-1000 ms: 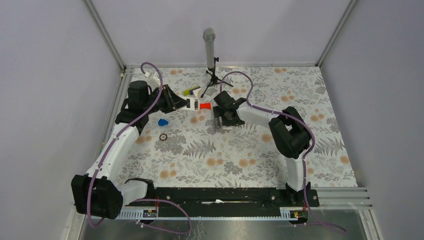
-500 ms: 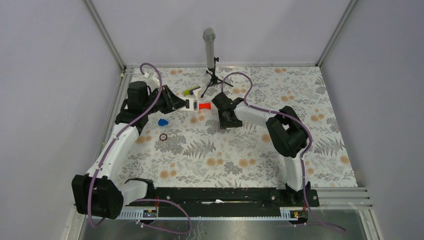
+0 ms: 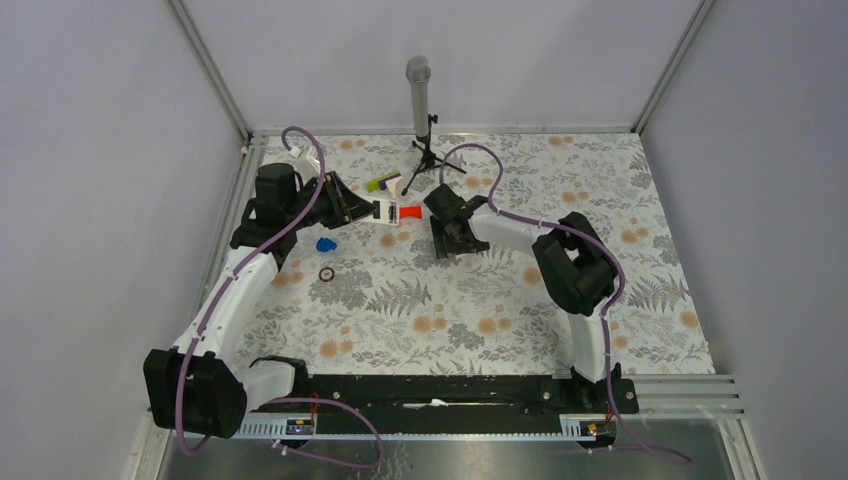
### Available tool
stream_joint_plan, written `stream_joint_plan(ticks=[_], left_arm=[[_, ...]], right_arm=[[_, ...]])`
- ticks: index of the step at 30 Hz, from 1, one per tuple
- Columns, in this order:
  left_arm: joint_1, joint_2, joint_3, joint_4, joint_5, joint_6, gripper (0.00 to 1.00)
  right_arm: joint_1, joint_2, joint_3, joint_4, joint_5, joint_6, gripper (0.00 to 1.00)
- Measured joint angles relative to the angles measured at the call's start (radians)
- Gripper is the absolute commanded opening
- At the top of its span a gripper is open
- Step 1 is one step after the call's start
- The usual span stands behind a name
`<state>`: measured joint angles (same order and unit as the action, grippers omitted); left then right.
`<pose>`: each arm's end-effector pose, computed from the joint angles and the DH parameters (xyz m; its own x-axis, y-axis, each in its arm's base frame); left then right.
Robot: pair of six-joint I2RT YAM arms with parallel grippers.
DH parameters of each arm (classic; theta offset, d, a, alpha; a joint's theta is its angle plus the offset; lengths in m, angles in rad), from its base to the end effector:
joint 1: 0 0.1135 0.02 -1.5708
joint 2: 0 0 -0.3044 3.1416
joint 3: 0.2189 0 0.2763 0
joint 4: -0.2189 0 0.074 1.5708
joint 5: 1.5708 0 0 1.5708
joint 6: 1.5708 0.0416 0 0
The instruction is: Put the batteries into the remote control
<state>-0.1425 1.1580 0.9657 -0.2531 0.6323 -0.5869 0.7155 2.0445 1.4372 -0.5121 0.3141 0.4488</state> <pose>0.2649 -0.0628 0.3533 -0.7109 -0.3493 -0.6104 0.2988 0.6357 -0.7118 0.3587 0.2948 0.1776 -0.8385 -0.1820 -0.5137 -0.1758 0.9825 -0.0612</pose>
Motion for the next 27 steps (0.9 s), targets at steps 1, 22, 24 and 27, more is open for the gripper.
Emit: stream_joint_plan(ticks=[1, 22, 24, 27], left_arm=[[0.000, 0.000, 0.000, 0.000, 0.001, 0.000, 0.00], [0.006, 0.006, 0.000, 0.000, 0.024, 0.011, 0.00], [0.007, 0.009, 0.000, 0.000, 0.026, 0.011, 0.00], [0.007, 0.011, 0.000, 0.000, 0.027, 0.011, 0.00]], right_arm=[[0.000, -0.001, 0.000, 0.001, 0.000, -0.007, 0.85], [-0.039, -0.014, -0.035, 0.084, -0.232, -0.392, 0.87], [-0.039, -0.016, -0.039, 0.086, -0.254, -0.407, 0.88], [-0.044, -0.019, -0.043, 0.088, -0.259, -0.418, 0.88]])
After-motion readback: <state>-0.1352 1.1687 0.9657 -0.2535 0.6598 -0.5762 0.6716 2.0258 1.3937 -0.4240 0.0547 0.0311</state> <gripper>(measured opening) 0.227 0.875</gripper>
